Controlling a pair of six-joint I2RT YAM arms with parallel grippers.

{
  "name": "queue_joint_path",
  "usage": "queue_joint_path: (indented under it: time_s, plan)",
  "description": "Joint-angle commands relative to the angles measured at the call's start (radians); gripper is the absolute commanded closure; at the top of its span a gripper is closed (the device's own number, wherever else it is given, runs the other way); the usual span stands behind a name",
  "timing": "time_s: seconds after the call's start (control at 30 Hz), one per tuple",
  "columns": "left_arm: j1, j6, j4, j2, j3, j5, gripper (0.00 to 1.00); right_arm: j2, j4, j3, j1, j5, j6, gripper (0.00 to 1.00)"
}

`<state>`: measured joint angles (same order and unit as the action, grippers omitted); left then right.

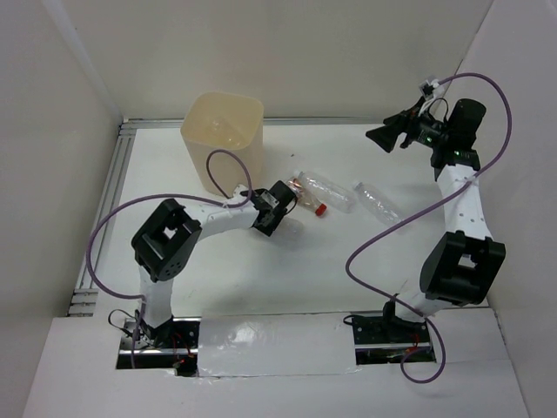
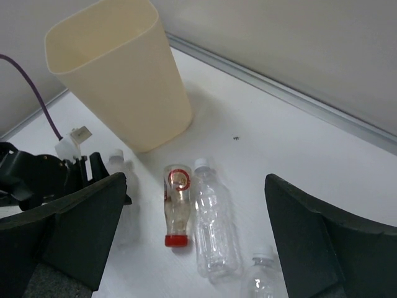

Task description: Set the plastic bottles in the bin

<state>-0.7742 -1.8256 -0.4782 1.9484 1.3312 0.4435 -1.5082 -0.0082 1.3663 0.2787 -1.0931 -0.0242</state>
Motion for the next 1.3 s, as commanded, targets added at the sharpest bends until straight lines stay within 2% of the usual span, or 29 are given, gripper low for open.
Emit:
queue_joint_path:
  time_s: [0.0,0.03,0.07,0.17,0.2,0.23,0.27,0.33,0.4,0.43,0.5,0.6,0.7,0.8,0.87,0.97,1.03,1.1,1.13,1.17,1.23,1.27]
  plan:
    - [-0.026,0.086,-0.034,-0.054,-0.07,-0.002,0.5,0.031,-0.166,0.016,0.014,-0.022,0.082,0.03]
    - [-0.061,0.167,-0.019,-0.113,-0.114,0.01,0.65,0.016,-0.205,0.026,0.026,-0.013,0.127,0.03]
    - [-0.08,0.205,-0.001,-0.15,-0.142,0.011,0.73,0.003,-0.266,0.036,0.04,0.001,0.145,0.05]
    - [-0.175,0.457,0.11,-0.311,-0.228,0.011,0.86,-0.006,-0.334,0.036,0.066,0.068,0.222,0.06]
    - [-0.203,0.524,0.136,-0.353,-0.243,0.011,0.89,-0.006,-0.372,0.025,0.066,0.102,0.237,0.06]
    - [-0.256,0.657,0.195,-0.394,-0.254,0.011,0.9,-0.006,-0.392,0.013,0.079,0.151,0.274,0.06]
    - [-0.276,0.711,0.217,-0.429,-0.254,0.011,0.9,-0.006,-0.41,0.013,0.079,0.166,0.299,0.06]
    - [-0.299,0.876,0.278,-0.515,-0.254,-0.046,0.9,-0.015,-0.458,-0.027,0.079,0.232,0.373,0.05]
    - [-0.3,0.983,0.357,-0.548,-0.189,-0.069,0.9,-0.004,-0.479,-0.07,0.079,0.277,0.415,0.02]
    - [-0.281,1.085,0.368,-0.548,-0.15,-0.069,0.91,-0.004,-0.504,-0.07,0.079,0.342,0.458,0.0]
    - [-0.246,1.164,0.368,-0.527,0.003,-0.057,0.91,-0.047,-0.62,-0.035,0.068,0.383,0.516,0.0]
    - [-0.131,1.276,0.404,-0.464,0.179,-0.034,0.91,-0.073,-0.667,-0.048,0.068,0.43,0.547,0.0]
    - [-0.002,1.318,0.437,-0.407,0.324,-0.025,0.91,-0.026,-0.607,-0.125,0.068,0.452,0.572,0.0]
    - [0.1,1.373,0.472,-0.375,0.413,0.069,0.89,0.022,-0.585,-0.171,0.077,0.47,0.595,0.0]
    - [0.185,1.402,0.503,-0.359,0.413,0.139,0.89,0.031,-0.564,-0.193,0.077,0.481,0.595,0.0]
    - [0.295,1.385,0.567,-0.359,0.361,0.169,0.84,0.031,-0.555,-0.214,0.077,0.502,0.604,0.0]
    - [0.306,1.434,0.576,-0.326,0.352,0.219,0.81,0.031,-0.555,-0.233,0.077,0.513,0.615,0.0]
    - [0.317,1.509,0.567,-0.286,0.393,0.305,0.73,0.022,-0.555,-0.233,0.077,0.525,0.624,0.0]
    - [0.317,1.532,0.567,-0.267,0.393,0.32,0.66,0.011,-0.555,-0.233,0.077,0.526,0.624,0.0]
    - [0.328,1.555,0.567,-0.229,0.402,0.334,0.47,0.011,-0.555,-0.233,0.077,0.55,0.624,0.0]
    - [0.338,1.574,0.519,-0.188,0.45,0.359,0.3,-0.023,-0.555,-0.22,0.077,0.564,0.624,0.0]
    - [0.339,1.574,0.492,-0.166,0.471,0.368,0.17,-0.033,-0.543,-0.22,0.065,0.59,0.624,0.0]
